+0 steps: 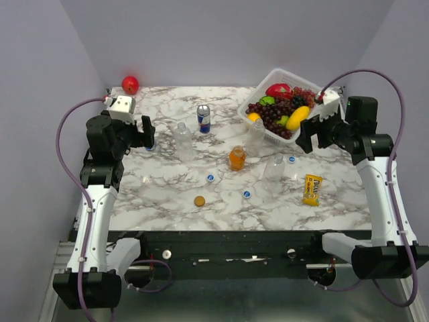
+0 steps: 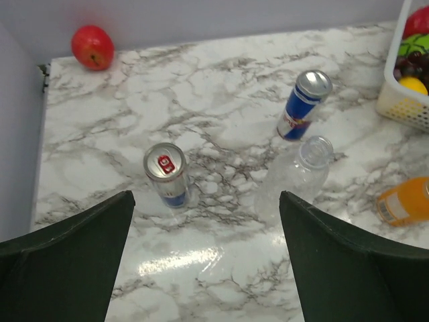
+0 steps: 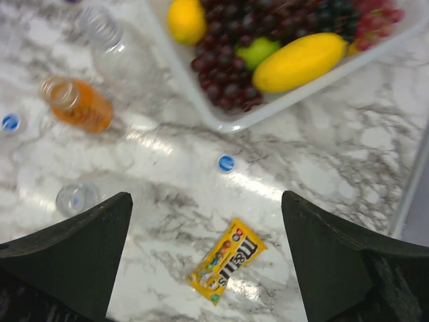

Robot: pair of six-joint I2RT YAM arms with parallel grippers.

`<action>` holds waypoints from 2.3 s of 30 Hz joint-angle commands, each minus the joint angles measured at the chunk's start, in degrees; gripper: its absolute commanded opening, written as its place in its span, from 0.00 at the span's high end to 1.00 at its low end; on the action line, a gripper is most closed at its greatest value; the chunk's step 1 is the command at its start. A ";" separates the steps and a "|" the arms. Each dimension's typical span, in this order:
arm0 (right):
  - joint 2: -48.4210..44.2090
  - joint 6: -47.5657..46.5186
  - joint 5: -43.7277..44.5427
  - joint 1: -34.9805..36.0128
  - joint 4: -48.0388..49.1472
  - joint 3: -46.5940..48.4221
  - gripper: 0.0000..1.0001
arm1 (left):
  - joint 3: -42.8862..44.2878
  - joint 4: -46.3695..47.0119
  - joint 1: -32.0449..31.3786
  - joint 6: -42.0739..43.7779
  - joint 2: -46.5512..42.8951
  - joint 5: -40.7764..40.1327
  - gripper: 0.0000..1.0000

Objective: Screw on the bottle caps

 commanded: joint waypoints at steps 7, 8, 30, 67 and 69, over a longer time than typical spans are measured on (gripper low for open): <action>9.47 -19.14 -19.72 6.24 -12.98 3.58 0.02 | -5.71 -5.99 -0.66 6.20 -6.95 8.17 0.01; 9.73 -19.41 -19.10 7.12 -12.89 3.58 0.02 | -5.98 -5.91 -0.75 6.03 -7.47 8.70 0.01; 12.90 -19.33 -15.13 12.49 -9.64 -1.16 0.41 | -5.63 -6.52 -1.19 7.69 -6.60 16.35 0.03; 6.58 -20.10 -22.70 14.34 -20.02 9.67 0.75 | -5.26 24.59 -46.81 0.30 21.02 12.68 0.01; 4.30 -22.13 -21.64 14.34 -18.52 4.84 0.69 | -5.89 22.67 -46.54 3.28 16.63 11.79 0.01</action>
